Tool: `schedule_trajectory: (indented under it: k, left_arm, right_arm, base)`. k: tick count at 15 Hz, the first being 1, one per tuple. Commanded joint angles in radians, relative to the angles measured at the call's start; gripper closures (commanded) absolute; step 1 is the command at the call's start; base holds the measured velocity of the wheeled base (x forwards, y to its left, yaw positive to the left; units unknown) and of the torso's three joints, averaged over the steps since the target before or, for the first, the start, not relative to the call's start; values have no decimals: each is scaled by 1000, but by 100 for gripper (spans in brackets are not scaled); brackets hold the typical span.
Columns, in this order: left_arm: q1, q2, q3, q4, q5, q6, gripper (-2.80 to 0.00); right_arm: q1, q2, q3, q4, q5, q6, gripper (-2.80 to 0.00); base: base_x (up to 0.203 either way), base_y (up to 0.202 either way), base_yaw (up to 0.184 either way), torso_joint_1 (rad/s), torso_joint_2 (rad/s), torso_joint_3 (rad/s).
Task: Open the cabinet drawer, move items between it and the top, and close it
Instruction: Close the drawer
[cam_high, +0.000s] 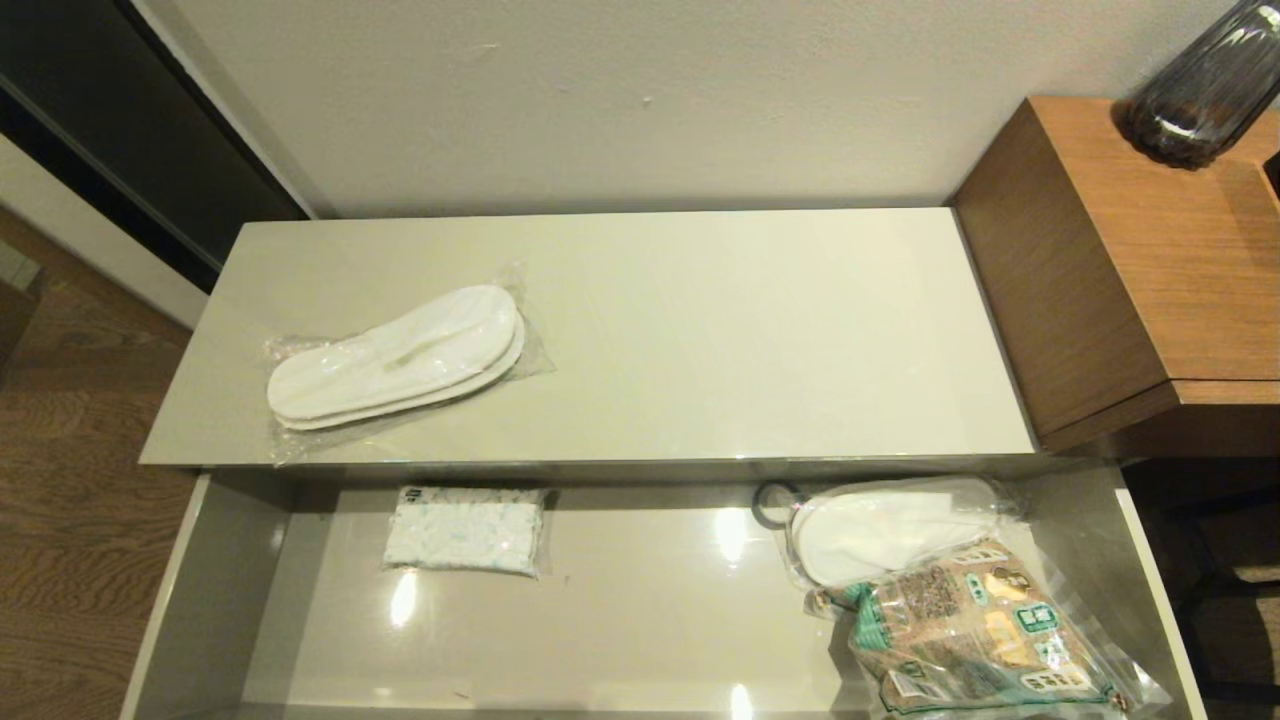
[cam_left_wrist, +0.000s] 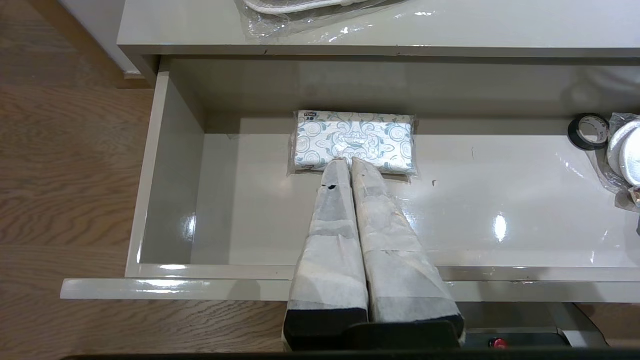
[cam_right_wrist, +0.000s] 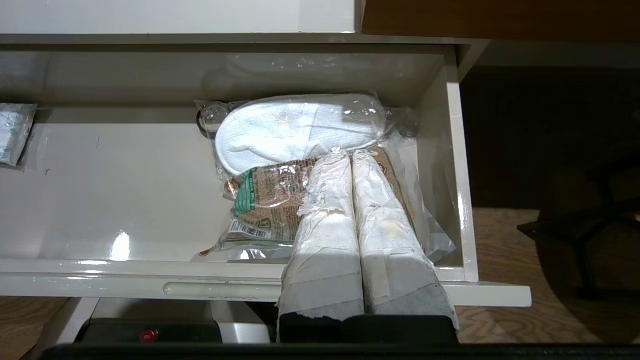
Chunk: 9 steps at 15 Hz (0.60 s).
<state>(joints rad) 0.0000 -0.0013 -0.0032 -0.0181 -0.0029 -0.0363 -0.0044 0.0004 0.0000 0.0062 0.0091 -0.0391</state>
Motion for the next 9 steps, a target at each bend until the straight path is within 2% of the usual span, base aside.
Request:
schedule_trajectory:
  k: [1,9]
  left_arm:
    - [2,3,0,0,0,-1,0]
    - [0,3,0,0,0,-1,0]
  right_arm:
    - [0,0,0,0,1,-1,0]
    - [0,0,0,0,0,-1,0]
  base:
    - [0,0,0,0,0,0]
    - [0,0,0,0,0,0]
